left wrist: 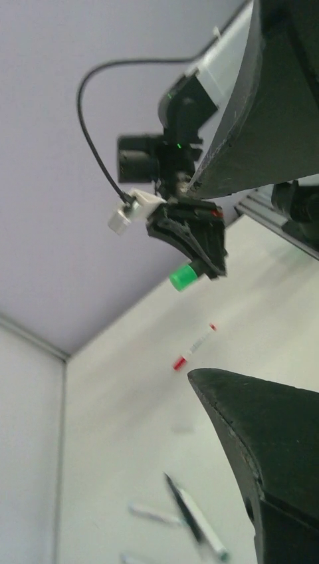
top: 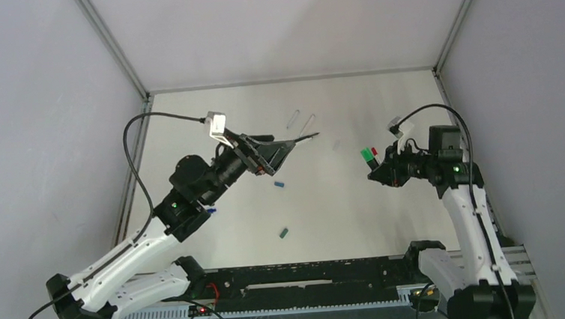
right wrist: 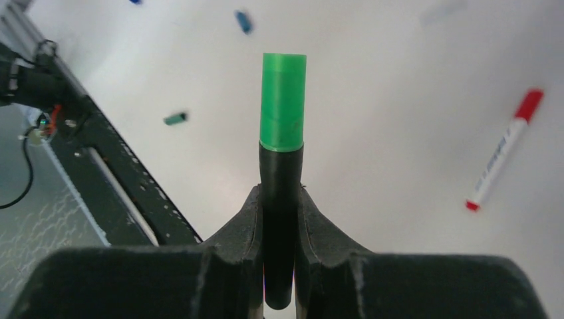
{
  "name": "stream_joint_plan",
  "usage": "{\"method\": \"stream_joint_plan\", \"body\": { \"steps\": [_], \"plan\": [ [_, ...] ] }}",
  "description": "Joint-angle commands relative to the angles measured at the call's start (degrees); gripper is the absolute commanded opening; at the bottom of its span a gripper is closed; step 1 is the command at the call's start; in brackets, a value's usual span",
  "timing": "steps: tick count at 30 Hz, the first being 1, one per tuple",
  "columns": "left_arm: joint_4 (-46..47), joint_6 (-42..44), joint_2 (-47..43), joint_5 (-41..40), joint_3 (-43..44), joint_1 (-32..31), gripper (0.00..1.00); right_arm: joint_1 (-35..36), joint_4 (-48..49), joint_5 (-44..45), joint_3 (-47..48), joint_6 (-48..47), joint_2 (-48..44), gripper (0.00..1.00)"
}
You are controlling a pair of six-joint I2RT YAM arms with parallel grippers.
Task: Insert the pens into the pen caps
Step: Place the pen at the center of the board.
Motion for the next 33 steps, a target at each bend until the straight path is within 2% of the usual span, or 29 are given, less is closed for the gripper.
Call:
{"method": "stream_joint_plan", "body": {
  "steps": [1, 8, 15, 24, 31, 33],
  "plan": [
    [-4.5, -2.0, -2.9, -5.9, -6.0, 2.2, 1.0, -1.5, -0.5, 7.7, 0.1, -4.3, 6.1, 0.03],
    [-4.9, -6.6, -4.4, -7.3, -15.1, 4.3, 0.98, -1.3, -0.6, 11.8, 3.5, -6.1, 24.0, 0.12],
    [-15.2, -4.7, -1.6, -9.1, -16.4, 4.9, 0.95, -1.0, 6.3, 14.6, 3.5, -0.8, 35.3, 0.17],
    [-21.4, -3.5, 2.5, -8.4, -15.5, 5.4, 0.93, -1.0, 8.3, 18.2, 3.3, -0.6, 41.0, 0.25],
    [-23.2, -2.7, 4.5, -7.7, -13.4, 5.7, 0.92, -2.4, 8.7, 20.6, 3.3, -0.6, 41.3, 0.44],
    [-23.3, -2.0, 4.6, -7.6, -12.9, 5.7, 0.92, -3.9, 8.5, 19.7, 3.3, -0.7, 40.7, 0.46]
  ]
}}
